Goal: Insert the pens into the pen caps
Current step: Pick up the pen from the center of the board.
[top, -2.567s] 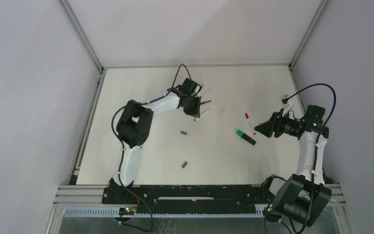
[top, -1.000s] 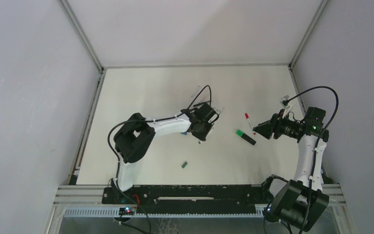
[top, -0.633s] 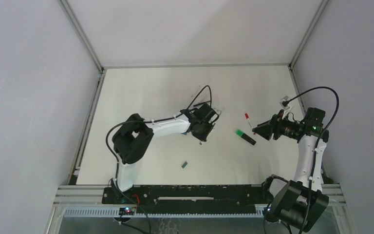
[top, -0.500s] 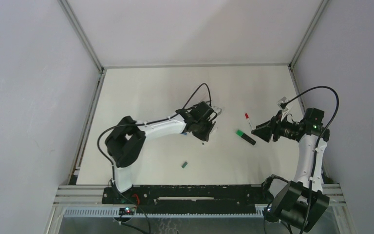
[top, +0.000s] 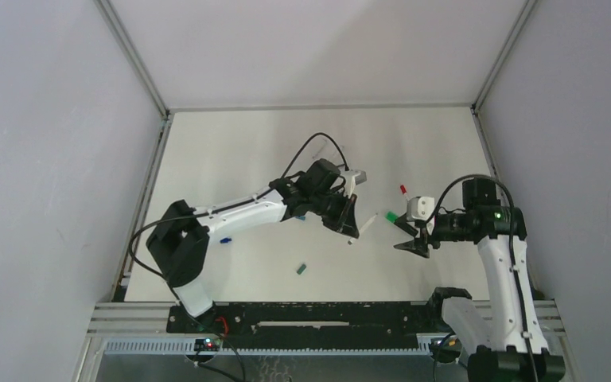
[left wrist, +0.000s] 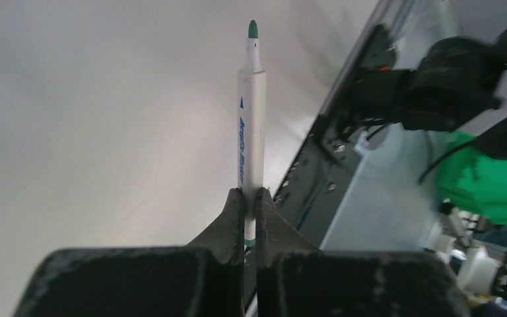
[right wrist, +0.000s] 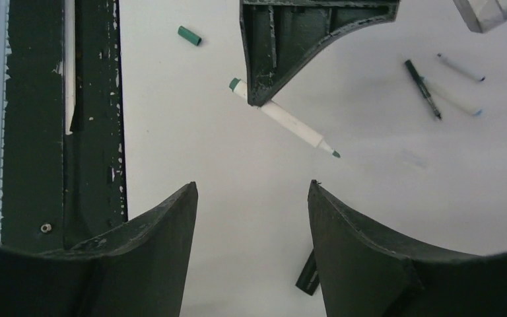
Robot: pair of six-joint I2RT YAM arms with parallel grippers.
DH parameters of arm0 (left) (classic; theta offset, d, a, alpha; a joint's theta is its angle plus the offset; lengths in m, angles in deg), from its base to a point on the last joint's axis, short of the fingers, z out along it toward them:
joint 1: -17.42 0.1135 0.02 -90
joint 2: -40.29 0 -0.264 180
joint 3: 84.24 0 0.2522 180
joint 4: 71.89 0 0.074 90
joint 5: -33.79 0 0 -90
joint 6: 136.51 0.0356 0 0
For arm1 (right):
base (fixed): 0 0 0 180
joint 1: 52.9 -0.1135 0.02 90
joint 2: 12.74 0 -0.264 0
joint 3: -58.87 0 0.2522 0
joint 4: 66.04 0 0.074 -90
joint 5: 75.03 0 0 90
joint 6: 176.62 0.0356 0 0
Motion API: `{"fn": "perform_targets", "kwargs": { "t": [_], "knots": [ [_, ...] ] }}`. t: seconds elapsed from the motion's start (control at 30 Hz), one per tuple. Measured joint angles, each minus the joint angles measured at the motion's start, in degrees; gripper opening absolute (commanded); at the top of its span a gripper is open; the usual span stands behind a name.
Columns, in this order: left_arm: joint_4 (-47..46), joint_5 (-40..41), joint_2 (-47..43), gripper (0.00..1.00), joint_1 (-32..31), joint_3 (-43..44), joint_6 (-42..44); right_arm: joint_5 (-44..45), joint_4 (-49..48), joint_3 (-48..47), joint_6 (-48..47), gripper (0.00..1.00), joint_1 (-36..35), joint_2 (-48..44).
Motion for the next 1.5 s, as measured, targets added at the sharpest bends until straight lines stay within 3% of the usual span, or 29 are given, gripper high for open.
{"fn": "perform_targets", "kwargs": {
  "t": [0.2,0.5,0.87,1.23,1.5],
  "knots": [
    [-9.16,-2.73,-4.22,0.0,0.15,-2.32,-8.2,0.74,-6.54,-1.88,10.34,0.69,-3.67,-5.09],
    [-28.26,-1.05,-9.73,0.0,0.2,-9.66,-19.8,-3.72,-17.0,-3.45,36.44,0.69,-3.61,-8.76],
    [-41.42,4.15,-13.0,0.0,0.2,-13.66,-26.12,-9.79,-30.84,-3.65,70.77,0.69,3.1,-8.55],
    [-54.16,11.21,-15.76,0.0,-0.37,-17.49,-29.83,-4.02,-52.68,2.03,107.21,0.68,1.86,-9.64],
    [-56.02,12.48,-15.76,0.0,-0.98,-17.49,-30.1,3.54,-65.81,3.39,123.97,0.63,-2.71,-8.7]
  ]
}}
